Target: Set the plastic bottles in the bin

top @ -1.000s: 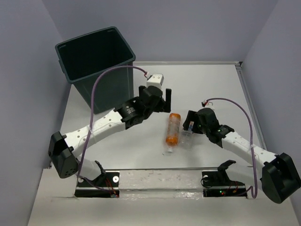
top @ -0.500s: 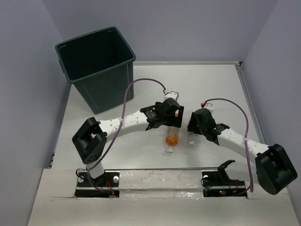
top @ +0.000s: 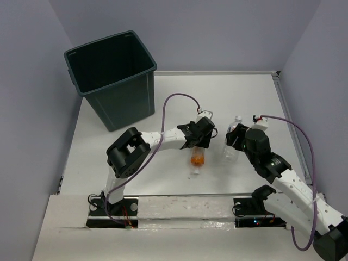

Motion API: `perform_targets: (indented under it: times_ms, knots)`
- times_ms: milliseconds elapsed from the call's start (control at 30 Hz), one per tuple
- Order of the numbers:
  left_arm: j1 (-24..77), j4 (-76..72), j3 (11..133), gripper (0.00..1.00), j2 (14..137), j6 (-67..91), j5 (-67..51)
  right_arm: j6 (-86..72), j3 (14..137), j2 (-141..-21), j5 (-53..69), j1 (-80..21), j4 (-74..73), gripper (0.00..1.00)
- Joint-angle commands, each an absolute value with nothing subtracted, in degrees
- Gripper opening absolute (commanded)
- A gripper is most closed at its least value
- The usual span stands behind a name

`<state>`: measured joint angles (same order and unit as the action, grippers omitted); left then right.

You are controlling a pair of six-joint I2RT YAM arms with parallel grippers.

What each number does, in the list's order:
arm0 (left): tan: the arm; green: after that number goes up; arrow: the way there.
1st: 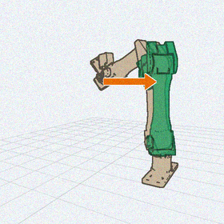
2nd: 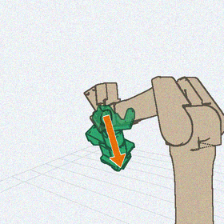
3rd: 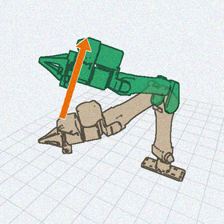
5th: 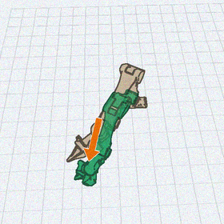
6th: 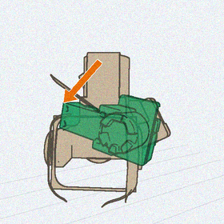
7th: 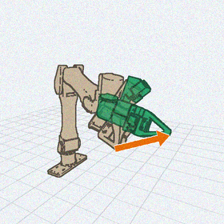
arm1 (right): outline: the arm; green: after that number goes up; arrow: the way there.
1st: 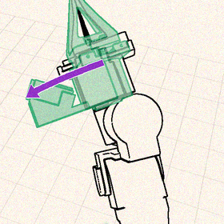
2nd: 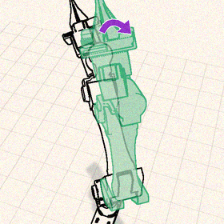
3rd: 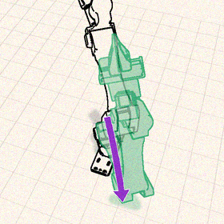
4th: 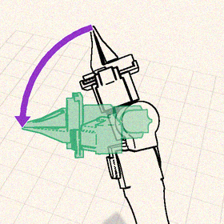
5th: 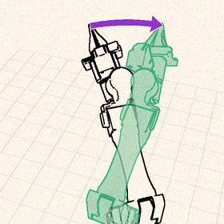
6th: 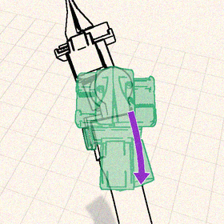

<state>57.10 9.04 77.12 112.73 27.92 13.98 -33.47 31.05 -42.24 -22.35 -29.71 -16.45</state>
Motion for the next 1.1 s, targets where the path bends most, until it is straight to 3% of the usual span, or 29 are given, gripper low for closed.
perform_targets:
  times_ms: [0, 233, 433, 733, 967, 1067]
  knots:
    - [56.5, 5.1, 76.3, 0.58, 108.7, 26.8, 17.3, -31.2, 35.8, -39.6, -22.6, -30.0, -16.9, 0.48]
    - [54.9, 5.6, 75.4, 0.57, 90.7, 22.0, 23.5, -32.4, 37.6, -37.5, -17.8, -30.0, -13.5, 0.48]
    - [46.7, 6.2, 87.7, 0.57, 78.8, 14.2, 27.0, -33.6, 35.9, -38.4, -13.7, -30.0, -8.3, 0.47]
    - [30.1, 7.1, 114.5, 0.57, 83.8, 6.9, 26.5, -32.6, 37.0, -41.0, -7.9, -30.0, -3.7, 0.47]
    - [14.5, 5.6, 118.5, 0.55, 89.6, 12.0, 26.4, -33.2, 37.8, -43.8, -2.8, -30.0, 3.5, 0.46]
    - [11.9, 5.1, 115.5, 0.74, 91.2, 12.0, 29.2, -32.2, 41.4, -47.3, -0.6, -30.0, 5.8, 0.47]
